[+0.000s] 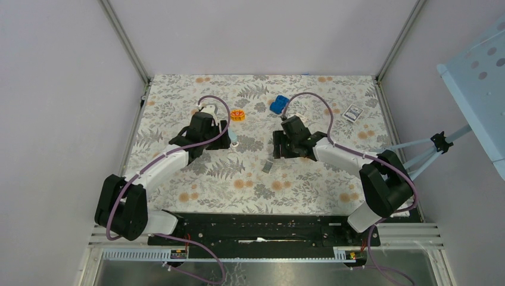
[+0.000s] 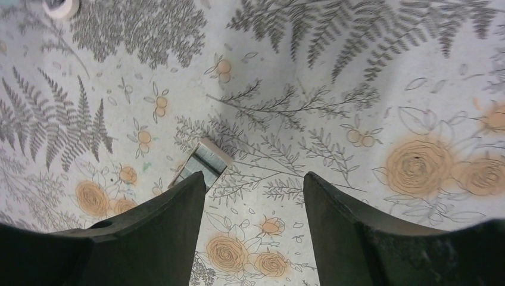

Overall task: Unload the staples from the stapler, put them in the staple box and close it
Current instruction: Adjust the staple box at the center of the board, then move the shell to the center of the board.

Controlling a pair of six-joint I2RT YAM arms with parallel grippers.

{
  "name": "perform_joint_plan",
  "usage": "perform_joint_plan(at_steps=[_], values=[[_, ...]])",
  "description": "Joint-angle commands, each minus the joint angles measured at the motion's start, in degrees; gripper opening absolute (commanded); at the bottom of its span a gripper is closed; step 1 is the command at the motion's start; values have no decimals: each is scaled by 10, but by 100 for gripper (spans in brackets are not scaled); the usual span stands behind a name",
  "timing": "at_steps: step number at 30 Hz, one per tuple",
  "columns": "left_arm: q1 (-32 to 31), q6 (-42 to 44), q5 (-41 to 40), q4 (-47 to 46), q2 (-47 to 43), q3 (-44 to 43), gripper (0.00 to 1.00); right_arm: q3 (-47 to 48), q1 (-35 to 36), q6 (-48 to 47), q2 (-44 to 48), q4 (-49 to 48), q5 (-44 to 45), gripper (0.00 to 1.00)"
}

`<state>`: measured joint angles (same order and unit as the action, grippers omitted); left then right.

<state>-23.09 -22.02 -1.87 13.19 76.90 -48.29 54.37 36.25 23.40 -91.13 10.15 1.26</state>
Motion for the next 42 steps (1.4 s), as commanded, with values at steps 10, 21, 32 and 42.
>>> perform_joint_plan(at_steps=[10,21,32,42], values=[[0,-9,-6,3,-34,-44,73,138,-77,55,10,172,111,72],[0,-13,15,20,-42,-56,73,233,-158,34,-74,181,122,76],[0,-10,27,27,-64,-49,73,492,-195,-6,-321,217,136,78],[0,-10,32,26,-72,-45,73,632,-206,-60,-446,203,105,76]])
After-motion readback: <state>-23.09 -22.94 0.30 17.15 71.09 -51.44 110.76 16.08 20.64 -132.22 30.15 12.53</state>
